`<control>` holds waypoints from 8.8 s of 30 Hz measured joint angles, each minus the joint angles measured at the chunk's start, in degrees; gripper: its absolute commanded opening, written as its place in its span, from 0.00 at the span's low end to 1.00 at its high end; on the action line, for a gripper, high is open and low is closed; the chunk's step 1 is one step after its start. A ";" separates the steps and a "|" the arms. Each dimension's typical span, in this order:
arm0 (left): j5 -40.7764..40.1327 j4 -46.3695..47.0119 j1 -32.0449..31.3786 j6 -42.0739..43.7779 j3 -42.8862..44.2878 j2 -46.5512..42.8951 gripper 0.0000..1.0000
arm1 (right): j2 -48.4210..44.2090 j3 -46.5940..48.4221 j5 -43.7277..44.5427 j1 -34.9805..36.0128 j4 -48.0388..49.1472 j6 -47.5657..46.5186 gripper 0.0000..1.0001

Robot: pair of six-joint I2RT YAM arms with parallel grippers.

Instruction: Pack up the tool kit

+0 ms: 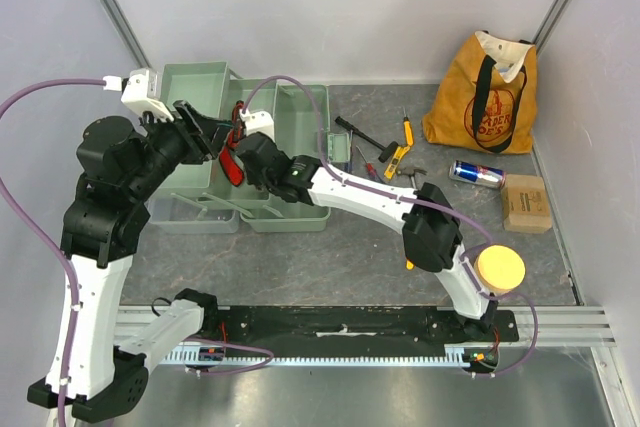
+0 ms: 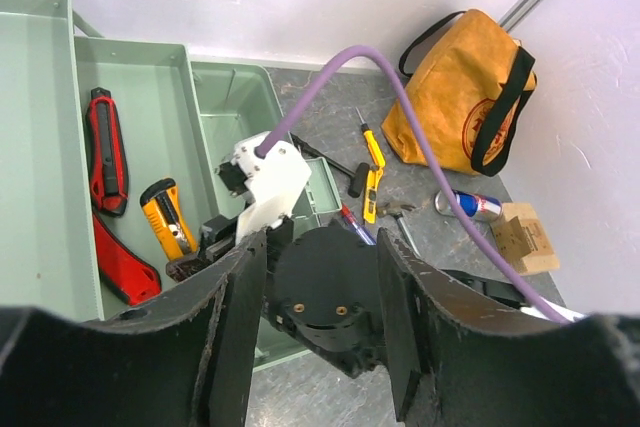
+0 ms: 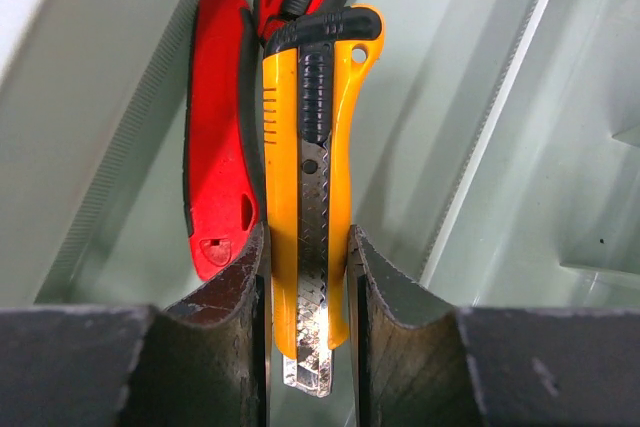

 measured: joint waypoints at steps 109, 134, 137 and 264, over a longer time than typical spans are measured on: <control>7.13 2.93 0.00 -1.53 -3.80 1.49 0.61 | -28.92 -44.78 5.14 -34.14 5.60 17.05 0.08; 7.13 2.51 0.00 -1.53 -3.58 -0.02 0.61 | -13.18 -40.09 6.36 -33.29 2.21 17.33 0.52; 7.10 2.51 0.00 -1.53 -3.58 -0.02 0.61 | -10.40 -38.14 6.51 -33.59 2.21 17.33 0.52; 8.72 -3.19 0.00 1.55 -3.21 -3.04 0.75 | -15.96 -43.82 -12.13 -30.32 -1.75 -15.74 0.63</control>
